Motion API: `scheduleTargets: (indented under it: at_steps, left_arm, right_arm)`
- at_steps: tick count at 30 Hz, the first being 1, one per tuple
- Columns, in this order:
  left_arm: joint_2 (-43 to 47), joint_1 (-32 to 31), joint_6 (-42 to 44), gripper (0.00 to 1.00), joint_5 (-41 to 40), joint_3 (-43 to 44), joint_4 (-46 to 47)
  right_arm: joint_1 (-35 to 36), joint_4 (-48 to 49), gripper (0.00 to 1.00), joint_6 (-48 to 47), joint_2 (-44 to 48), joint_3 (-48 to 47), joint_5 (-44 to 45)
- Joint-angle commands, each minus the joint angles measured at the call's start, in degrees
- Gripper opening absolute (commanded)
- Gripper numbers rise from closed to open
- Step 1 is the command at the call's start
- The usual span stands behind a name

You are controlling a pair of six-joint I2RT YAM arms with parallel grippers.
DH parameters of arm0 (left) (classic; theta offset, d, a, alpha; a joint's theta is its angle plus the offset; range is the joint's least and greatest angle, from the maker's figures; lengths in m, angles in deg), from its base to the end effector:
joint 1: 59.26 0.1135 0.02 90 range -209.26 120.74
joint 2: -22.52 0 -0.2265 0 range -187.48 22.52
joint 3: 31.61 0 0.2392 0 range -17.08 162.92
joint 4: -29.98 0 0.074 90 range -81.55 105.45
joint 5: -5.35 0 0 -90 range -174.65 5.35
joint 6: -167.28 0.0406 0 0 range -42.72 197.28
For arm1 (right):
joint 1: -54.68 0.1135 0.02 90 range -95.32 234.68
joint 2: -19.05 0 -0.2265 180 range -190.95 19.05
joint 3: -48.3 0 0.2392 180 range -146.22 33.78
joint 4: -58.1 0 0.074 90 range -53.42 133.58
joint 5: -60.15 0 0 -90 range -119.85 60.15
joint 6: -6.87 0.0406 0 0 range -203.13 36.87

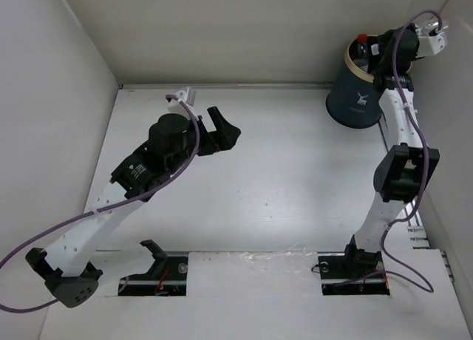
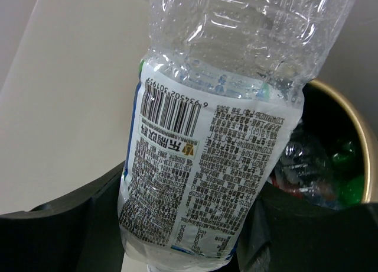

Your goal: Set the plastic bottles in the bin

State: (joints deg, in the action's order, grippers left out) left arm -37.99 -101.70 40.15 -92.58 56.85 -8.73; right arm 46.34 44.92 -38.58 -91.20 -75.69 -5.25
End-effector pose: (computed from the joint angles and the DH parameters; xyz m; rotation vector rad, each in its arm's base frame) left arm 0.1750 -0.1524 0.4014 -0.0202 1.8430 -0.8768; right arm 0.4345 -0.0808 0.3839 0.9815 1.2180 0.1628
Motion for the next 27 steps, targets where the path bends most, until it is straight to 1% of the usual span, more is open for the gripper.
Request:
scheduleTargets:
  at_steps: [1,2,3,5,7,9,10,12,13,14,16,17,18,19,27]
  left_arm:
    - [1.2,-0.2,2.8,1.0,1.6,-1.7,4.6]
    - [1.2,-0.2,3.5,1.0,1.6,-1.7,4.6]
    - [1.2,-0.2,3.5,1.0,1.6,-2.6,5.1]
    - [1.2,-0.2,4.3,1.0,1.6,-3.5,5.6]
    - [1.2,-0.2,4.8,1.0,1.6,-4.2,6.2]
    - [1.2,-0.2,5.4,1.0,3.0,-4.2,6.2]
    - [0.6,0.3,5.4,1.0,3.0,-4.2,6.2]
    - [0.6,0.9,6.0,1.0,3.5,-4.8,6.2]
    - [0.6,1.0,6.0,1.0,4.1,-4.8,6.2]
    - [0.6,1.0,6.0,1.0,4.1,-4.8,6.2]
    - [0.6,1.5,6.0,1.0,4.8,-4.8,6.2]
    - [0.6,1.5,6.0,1.0,4.8,-4.8,6.2]
    - [0.6,1.5,6.0,1.0,4.8,-4.8,6.2]
    - [0.0,1.5,6.0,1.0,4.8,-4.3,5.5]
    - [0.6,1.5,4.3,1.0,5.5,-3.3,4.4]
  right_arm:
    - [1.8,-1.5,0.0,-0.6,-2.9,-7.2,13.2]
    - [2.4,-3.4,0.0,-1.7,-4.2,-9.0,16.6]
    - [3.1,-3.5,0.0,-3.0,-5.5,-12.6,18.0]
    - [3.8,-4.9,0.0,-5.9,-10.0,-16.7,20.1]
    - [4.6,-5.9,0.0,-10.7,-14.4,-22.0,21.4]
    - [4.6,-7.0,0.0,-13.8,-17.0,-24.6,23.0]
    - [4.6,-7.6,0.02,-14.7,-19.0,-26.6,23.0]
    - [4.6,-8.2,0.08,-16.6,-20.3,-27.3,24.5]
    - [4.6,-8.2,0.14,-17.7,-20.3,-27.3,24.5]
    - [4.6,-8.2,0.37,-18.4,-20.9,-27.3,24.5]
    - [4.6,-9.5,0.68,-18.4,-20.9,-27.3,25.2]
    - [4.6,-9.5,0.8,-18.4,-20.9,-27.3,25.2]
    - [4.6,-9.5,0.95,-18.4,-20.9,-27.3,25.2]
    - [4.6,-9.5,1.0,-18.4,-20.3,-27.3,25.2]
    - [5.1,-10.7,1.0,-18.4,-13.7,-26.2,25.9]
